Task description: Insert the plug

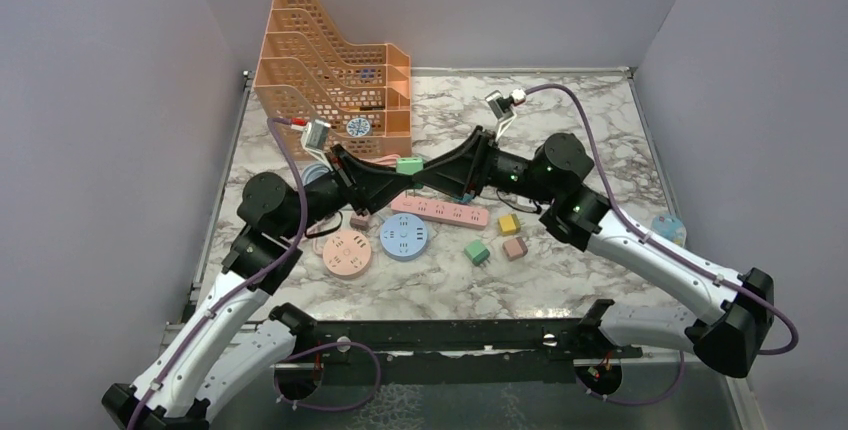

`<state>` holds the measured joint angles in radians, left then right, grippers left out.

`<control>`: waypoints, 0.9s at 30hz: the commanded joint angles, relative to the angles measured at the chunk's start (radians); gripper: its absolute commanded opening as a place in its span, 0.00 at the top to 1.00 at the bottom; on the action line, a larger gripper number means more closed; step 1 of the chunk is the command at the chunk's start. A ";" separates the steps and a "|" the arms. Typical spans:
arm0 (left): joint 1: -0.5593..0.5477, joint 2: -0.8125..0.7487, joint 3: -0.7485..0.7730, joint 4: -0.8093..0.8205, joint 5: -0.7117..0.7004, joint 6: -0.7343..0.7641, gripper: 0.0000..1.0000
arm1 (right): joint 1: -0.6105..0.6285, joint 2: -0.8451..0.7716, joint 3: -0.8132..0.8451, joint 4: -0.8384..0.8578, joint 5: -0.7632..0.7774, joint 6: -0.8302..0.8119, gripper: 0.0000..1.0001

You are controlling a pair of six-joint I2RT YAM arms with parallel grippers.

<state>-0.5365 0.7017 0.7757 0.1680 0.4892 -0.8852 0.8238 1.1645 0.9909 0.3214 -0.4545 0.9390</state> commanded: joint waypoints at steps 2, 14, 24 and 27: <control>0.001 0.019 0.088 -0.188 0.055 0.311 1.00 | 0.006 -0.049 0.098 -0.256 -0.019 -0.253 0.40; 0.001 0.189 0.306 -0.366 0.354 0.800 1.00 | 0.006 0.065 0.454 -0.729 -0.227 -0.836 0.37; 0.001 0.211 0.339 -0.394 0.482 0.827 1.00 | 0.006 0.098 0.487 -0.857 -0.302 -1.037 0.37; 0.001 0.207 0.334 -0.394 0.491 0.827 1.00 | 0.006 0.106 0.483 -0.867 -0.336 -1.051 0.49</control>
<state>-0.5362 0.9199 1.0882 -0.2264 0.9085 -0.0898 0.8238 1.2655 1.4521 -0.4957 -0.7143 -0.0383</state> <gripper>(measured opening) 0.320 0.578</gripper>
